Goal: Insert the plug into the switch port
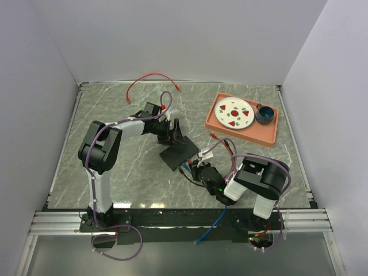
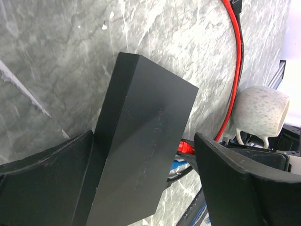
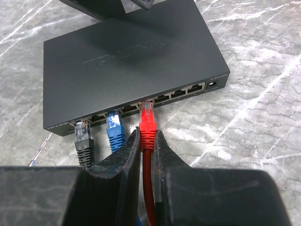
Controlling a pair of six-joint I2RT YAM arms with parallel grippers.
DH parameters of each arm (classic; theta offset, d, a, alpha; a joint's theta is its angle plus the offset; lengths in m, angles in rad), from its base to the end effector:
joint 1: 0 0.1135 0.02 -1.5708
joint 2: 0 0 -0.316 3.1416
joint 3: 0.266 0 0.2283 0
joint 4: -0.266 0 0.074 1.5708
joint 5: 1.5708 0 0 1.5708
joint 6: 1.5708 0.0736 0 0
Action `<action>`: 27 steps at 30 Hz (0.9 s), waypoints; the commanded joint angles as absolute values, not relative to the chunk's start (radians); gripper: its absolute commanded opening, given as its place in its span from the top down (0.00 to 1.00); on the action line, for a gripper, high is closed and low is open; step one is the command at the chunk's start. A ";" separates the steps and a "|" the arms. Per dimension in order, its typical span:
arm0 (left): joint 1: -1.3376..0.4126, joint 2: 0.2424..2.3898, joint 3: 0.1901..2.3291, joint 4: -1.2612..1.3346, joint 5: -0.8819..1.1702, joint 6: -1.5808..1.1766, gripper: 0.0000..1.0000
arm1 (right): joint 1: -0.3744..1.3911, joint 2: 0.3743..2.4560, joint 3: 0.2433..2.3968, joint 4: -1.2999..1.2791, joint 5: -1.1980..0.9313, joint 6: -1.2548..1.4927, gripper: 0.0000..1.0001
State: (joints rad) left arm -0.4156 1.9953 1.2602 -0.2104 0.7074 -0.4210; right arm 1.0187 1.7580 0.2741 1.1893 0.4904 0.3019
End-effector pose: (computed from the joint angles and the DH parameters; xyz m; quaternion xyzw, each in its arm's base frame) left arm 0.3739 -0.2173 0.1929 0.1041 0.8929 -0.4184 0.1298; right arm 0.1820 0.2293 0.1694 -0.1379 0.7804 0.2004 0.5760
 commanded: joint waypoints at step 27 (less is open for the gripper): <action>-0.468 2.092 1.241 -0.265 0.865 -0.362 0.24 | 1.246 2.089 0.512 1.640 1.074 -0.267 1.00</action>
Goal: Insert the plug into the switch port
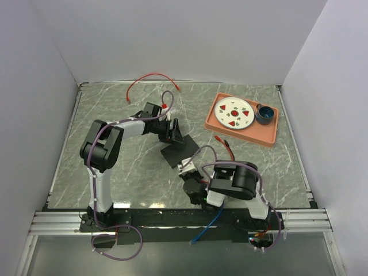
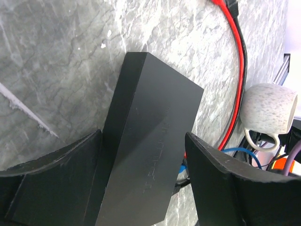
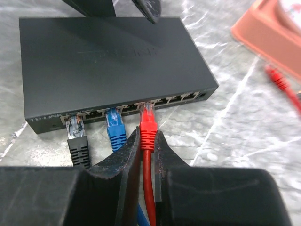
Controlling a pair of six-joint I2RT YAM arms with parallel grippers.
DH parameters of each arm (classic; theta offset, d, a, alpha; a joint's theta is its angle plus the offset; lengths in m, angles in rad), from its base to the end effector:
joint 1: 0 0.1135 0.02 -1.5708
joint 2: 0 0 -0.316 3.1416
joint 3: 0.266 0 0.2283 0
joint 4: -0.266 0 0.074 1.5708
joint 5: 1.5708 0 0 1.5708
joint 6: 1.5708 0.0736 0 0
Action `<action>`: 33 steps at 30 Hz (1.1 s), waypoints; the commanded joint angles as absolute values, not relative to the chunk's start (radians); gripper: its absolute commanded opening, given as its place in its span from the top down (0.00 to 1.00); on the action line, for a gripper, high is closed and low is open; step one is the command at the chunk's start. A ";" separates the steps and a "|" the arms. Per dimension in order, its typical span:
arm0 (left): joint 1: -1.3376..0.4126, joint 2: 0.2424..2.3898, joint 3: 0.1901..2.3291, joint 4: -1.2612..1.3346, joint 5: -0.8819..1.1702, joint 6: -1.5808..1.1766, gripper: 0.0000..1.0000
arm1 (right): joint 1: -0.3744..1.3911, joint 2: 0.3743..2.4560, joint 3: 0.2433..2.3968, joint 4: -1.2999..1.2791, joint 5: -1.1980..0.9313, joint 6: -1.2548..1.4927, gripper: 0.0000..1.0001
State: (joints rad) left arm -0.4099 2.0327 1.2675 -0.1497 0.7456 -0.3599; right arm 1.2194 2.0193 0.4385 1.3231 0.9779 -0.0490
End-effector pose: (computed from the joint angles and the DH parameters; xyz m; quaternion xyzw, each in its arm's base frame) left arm 0.3831 -0.2209 0.1856 0.1393 0.8785 -0.4322 0.1486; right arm 0.1696 0.2852 0.1480 -0.1834 0.7332 -0.0125 0.6547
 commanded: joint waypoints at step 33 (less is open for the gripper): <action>-0.572 2.106 1.172 -0.256 0.894 -0.370 0.35 | 1.258 1.947 0.279 1.641 0.877 -0.017 1.00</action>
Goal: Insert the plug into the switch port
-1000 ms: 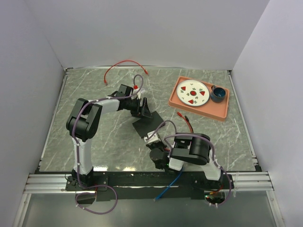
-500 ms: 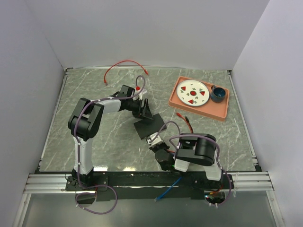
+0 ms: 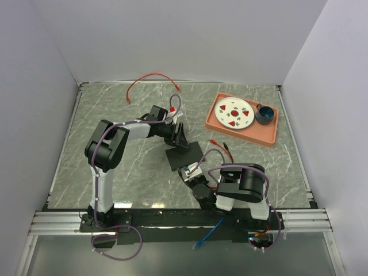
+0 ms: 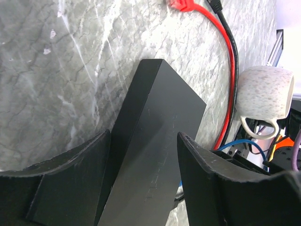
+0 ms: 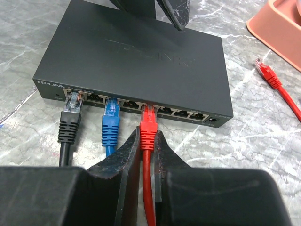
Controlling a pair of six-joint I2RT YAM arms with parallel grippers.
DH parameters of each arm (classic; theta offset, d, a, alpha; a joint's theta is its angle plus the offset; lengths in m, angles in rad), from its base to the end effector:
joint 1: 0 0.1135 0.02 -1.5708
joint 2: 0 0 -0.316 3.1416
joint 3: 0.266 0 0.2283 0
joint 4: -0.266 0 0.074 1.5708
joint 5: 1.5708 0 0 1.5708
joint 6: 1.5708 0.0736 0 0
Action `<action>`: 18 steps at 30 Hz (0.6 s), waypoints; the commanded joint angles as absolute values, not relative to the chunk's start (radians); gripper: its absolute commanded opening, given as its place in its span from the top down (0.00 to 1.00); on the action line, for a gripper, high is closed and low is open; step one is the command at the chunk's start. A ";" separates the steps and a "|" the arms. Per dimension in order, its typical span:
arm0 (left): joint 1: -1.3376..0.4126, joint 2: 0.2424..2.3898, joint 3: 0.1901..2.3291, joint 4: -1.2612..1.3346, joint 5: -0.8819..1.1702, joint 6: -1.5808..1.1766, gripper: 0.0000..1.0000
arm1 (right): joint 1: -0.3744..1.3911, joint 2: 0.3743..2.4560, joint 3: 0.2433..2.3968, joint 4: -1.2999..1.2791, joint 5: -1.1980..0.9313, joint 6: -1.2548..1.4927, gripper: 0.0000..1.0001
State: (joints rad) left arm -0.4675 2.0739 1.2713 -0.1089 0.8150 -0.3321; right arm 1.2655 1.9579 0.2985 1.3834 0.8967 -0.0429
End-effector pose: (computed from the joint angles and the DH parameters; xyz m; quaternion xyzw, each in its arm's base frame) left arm 0.3730 -0.2483 0.1752 0.1868 0.8580 -0.4611 0.1278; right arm 0.1435 0.2641 0.1487 -0.2300 0.7295 0.0288 0.6435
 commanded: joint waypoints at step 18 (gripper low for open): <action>-0.594 2.083 1.068 -0.172 0.902 -0.420 0.46 | 1.181 1.818 0.176 1.640 0.693 0.035 1.00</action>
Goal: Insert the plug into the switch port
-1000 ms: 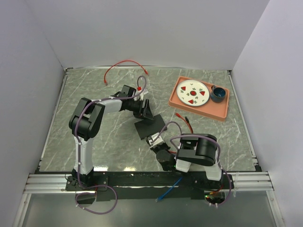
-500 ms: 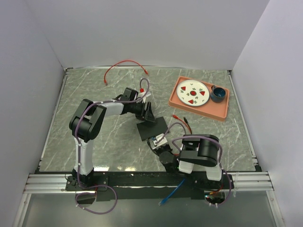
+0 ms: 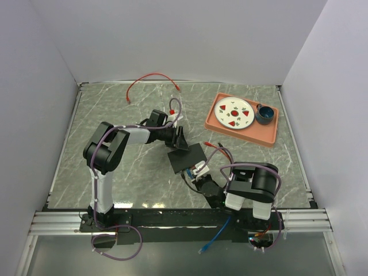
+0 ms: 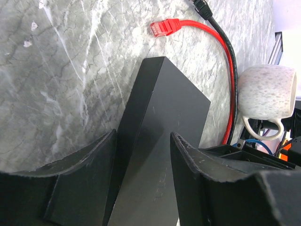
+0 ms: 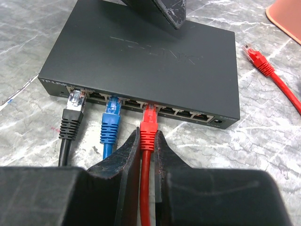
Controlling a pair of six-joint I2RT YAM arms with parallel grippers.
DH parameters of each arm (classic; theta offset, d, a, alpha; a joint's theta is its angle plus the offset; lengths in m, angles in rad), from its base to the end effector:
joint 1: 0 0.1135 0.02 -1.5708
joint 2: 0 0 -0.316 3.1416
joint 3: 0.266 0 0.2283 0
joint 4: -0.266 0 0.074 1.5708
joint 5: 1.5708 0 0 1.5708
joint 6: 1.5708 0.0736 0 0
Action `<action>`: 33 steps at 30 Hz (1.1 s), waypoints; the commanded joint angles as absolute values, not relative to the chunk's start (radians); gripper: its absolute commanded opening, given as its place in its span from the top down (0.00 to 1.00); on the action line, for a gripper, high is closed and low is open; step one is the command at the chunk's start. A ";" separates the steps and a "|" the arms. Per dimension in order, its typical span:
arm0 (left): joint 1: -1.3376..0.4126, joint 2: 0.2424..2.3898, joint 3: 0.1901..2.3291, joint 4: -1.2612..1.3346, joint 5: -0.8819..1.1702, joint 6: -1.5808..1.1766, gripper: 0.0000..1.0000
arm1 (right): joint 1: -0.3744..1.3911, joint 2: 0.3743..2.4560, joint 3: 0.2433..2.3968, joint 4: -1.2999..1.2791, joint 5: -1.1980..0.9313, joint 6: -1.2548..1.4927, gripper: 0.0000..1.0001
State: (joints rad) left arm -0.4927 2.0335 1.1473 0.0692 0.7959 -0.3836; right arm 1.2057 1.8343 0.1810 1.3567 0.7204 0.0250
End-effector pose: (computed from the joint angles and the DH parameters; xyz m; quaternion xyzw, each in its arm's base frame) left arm 0.3564 -0.2510 0.1721 0.1892 0.8481 -0.4702 0.1544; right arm 0.1409 0.2327 0.1563 -0.2446 0.7416 0.0900 0.6181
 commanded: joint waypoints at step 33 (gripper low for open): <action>-0.649 1.910 0.841 -0.043 0.873 -0.523 0.73 | 1.072 1.723 0.235 1.531 0.565 0.110 1.00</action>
